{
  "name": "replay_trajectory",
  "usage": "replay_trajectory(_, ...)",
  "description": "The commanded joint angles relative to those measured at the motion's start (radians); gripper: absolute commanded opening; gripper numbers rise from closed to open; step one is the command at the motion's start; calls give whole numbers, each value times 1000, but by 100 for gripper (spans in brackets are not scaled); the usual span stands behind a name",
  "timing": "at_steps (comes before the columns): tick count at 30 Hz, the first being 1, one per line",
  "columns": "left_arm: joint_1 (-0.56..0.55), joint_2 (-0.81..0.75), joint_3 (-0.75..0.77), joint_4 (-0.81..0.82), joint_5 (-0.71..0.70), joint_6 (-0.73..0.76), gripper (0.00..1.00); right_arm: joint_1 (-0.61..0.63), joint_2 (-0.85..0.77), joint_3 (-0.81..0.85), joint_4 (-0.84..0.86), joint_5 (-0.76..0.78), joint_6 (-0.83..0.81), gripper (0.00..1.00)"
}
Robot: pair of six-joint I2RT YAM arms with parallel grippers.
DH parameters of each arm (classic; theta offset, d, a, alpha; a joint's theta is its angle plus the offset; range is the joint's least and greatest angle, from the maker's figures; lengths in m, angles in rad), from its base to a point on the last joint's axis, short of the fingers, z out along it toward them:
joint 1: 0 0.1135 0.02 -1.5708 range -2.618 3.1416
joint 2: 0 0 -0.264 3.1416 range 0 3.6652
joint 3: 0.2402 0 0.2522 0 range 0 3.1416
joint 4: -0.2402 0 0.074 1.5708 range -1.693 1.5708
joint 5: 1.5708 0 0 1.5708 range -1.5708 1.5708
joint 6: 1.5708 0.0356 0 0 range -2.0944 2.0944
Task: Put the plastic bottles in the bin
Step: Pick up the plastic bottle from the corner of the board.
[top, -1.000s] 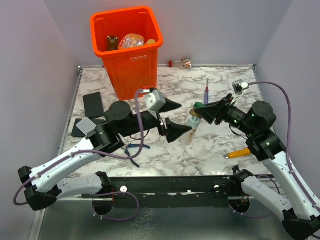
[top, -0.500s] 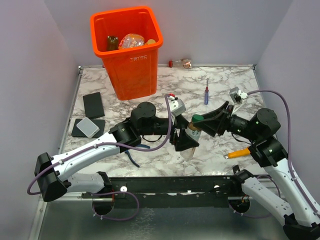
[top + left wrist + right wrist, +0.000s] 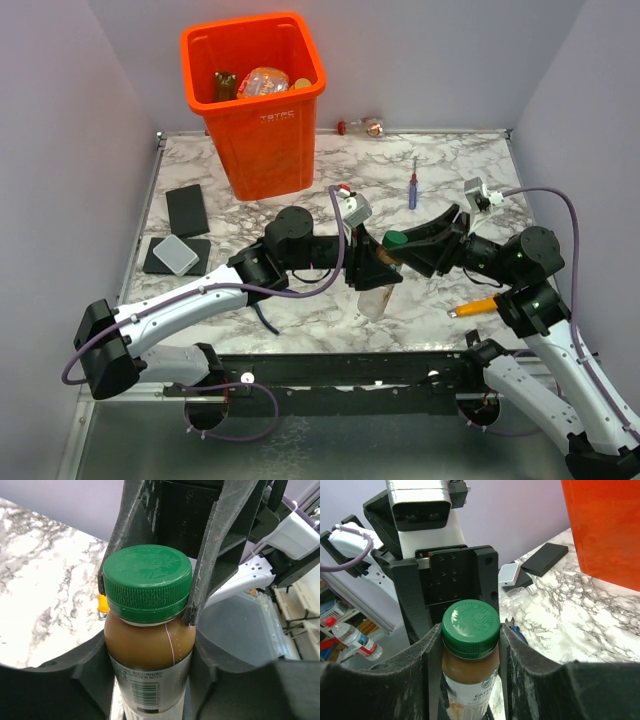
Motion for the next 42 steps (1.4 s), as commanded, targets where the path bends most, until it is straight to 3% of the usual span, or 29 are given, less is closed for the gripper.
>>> replay_trajectory(1, -1, 22, -20, 56, 18, -15, 37, 6, -3, 24, 16, -24, 12, 1)
replay_trajectory(2, -1, 22, -21, 63, 15, -17, 32, 6, -2, 30, 3, -17, 10, 1)
replay_trajectory(3, -1, 20, -22, 69, 12, -16, 28, 6, 1, 39, -12, -14, 6, 9)
replay_trajectory(5, -1, 10, -24, 80, -5, -9, 22, 6, 4, 63, -39, -7, 2, 58)
replay_trajectory(8, -1, -12, -27, 86, -65, 11, 12, 6, 1, 109, -110, 22, 0, 98)
replay_trajectory(11, -2, -39, -36, 103, -134, 28, 0, 6, -3, 169, -160, 35, -10, 100)
replay_trajectory(19, 2, -103, -29, 137, -298, 81, 0, 6, -82, 286, -318, 197, -78, 100)
replay_trajectory(24, 12, -125, 53, 154, -426, 158, 0, 6, -225, 185, -293, 376, -92, 100)
replay_trajectory(32, 22, -81, 148, 244, -372, 33, 0, 6, -203, 9, -72, 157, 33, 100)
replay_trajectory(42, 25, -28, 131, 311, -279, -164, 0, 6, -100, -44, 136, 129, 76, 100)
